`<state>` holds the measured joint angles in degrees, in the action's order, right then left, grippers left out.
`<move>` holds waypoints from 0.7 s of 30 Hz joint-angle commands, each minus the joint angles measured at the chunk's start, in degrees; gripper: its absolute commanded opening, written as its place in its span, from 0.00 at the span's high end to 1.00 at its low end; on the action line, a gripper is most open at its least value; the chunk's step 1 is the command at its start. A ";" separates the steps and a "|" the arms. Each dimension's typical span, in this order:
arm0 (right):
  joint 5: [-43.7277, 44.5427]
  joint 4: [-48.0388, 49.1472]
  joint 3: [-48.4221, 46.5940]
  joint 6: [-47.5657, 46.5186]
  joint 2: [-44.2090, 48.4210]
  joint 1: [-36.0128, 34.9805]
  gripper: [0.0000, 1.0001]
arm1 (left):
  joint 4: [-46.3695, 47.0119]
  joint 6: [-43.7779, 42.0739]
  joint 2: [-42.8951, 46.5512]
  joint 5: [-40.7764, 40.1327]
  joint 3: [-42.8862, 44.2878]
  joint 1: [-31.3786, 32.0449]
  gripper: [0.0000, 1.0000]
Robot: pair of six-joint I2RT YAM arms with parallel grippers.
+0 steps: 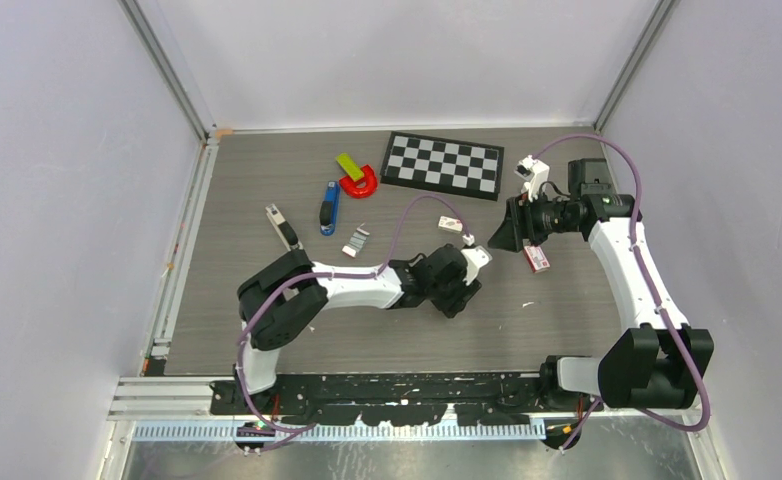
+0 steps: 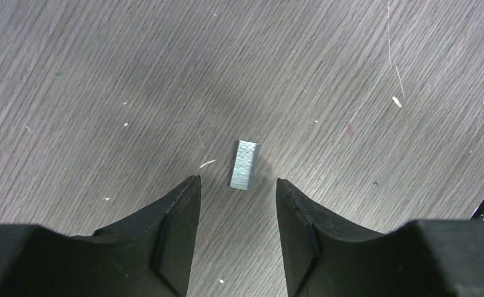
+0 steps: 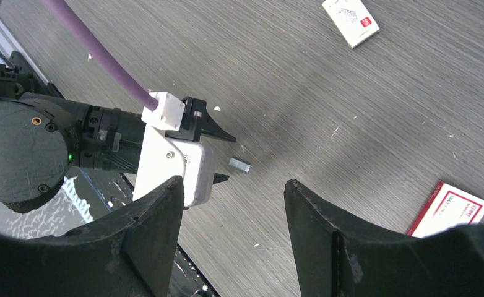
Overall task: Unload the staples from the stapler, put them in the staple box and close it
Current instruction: Pick up the staple from the center of the board.
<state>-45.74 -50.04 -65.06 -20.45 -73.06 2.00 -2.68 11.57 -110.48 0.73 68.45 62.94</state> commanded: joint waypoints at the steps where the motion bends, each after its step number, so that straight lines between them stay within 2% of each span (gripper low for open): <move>1: -1.55 -0.56 -2.24 -0.58 -0.24 0.29 0.35 | -0.04 -0.89 -0.32 0.43 2.30 0.89 0.51; 10: -1.88 -0.82 -2.35 -0.78 -0.42 0.38 0.35 | -2.45 -1.37 -2.29 -4.38 3.94 2.17 0.56; 21: -2.16 -1.03 -2.44 -0.88 -0.68 0.46 0.35 | -4.08 -1.64 -2.73 -5.50 4.86 2.69 0.65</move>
<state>-46.33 -51.07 -65.17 -20.69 -73.65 2.11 -5.54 11.05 -112.97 -3.27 71.35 65.21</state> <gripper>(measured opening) 0.652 0.357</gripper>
